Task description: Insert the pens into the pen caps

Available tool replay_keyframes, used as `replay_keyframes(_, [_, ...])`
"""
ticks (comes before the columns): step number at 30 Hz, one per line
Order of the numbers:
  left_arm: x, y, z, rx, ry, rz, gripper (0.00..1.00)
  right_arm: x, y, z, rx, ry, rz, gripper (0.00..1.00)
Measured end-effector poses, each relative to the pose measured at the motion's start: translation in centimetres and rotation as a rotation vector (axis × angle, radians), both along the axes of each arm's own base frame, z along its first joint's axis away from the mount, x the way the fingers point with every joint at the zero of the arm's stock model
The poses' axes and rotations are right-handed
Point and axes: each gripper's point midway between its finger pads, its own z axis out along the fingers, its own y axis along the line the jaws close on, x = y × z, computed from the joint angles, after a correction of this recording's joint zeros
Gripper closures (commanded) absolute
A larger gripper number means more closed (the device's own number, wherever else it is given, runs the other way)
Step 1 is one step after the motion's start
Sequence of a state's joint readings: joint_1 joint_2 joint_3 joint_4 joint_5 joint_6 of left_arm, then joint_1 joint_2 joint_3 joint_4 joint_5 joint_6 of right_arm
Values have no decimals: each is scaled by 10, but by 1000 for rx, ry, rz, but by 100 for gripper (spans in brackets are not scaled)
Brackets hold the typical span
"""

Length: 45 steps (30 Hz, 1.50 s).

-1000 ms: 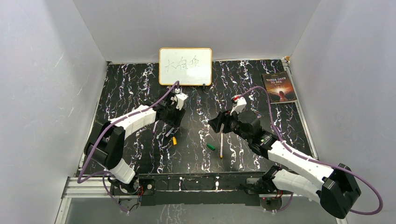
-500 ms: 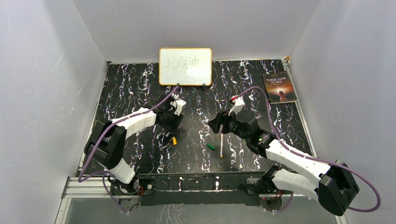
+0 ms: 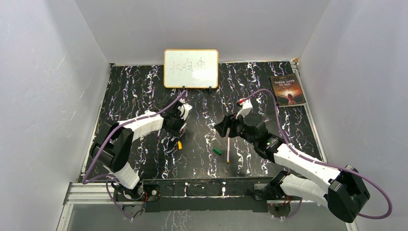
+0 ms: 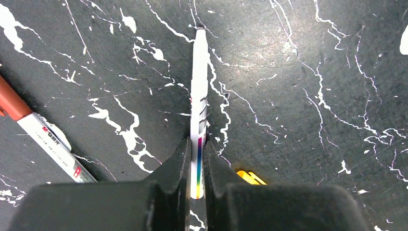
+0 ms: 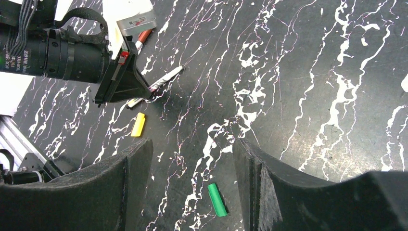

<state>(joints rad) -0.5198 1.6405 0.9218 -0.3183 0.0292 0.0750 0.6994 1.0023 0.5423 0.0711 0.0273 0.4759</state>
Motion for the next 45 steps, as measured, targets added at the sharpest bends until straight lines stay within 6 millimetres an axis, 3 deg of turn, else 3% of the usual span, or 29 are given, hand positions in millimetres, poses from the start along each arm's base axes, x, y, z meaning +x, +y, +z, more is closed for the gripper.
replay_keyframes(9, [-1,-9,10,-60,-13,-12,100,0,0,1,4,1,-1,40])
replay_keyframes(11, [3,-20,27,-132,-61,-28,100,0,1,1,8,5,1,38])
replay_keyframes(15, [13,-49,88,-344,-233,-72,100,2,7,6,24,13,12,34])
replay_keyframes(18, [16,-71,127,-502,-334,-110,100,7,16,10,38,17,27,36])
replay_keyframes(20, [14,-85,142,-601,-364,-138,100,10,22,14,51,17,41,40])
replay_keyframes(24, [2,-104,142,-701,-336,-173,100,15,33,30,98,-7,60,46])
replay_keyframes(31, [-8,-121,152,-801,-315,-211,100,31,52,72,173,-92,90,44])
replay_keyframes(35, [-10,-127,160,-837,-316,-225,100,34,57,66,171,-81,101,45])
replay_keyframes(42, [-14,-134,167,-875,-313,-245,100,35,60,60,166,-68,106,57])
replay_keyframes(45, [-17,-136,169,-886,-310,-258,100,35,60,62,171,-76,107,76])
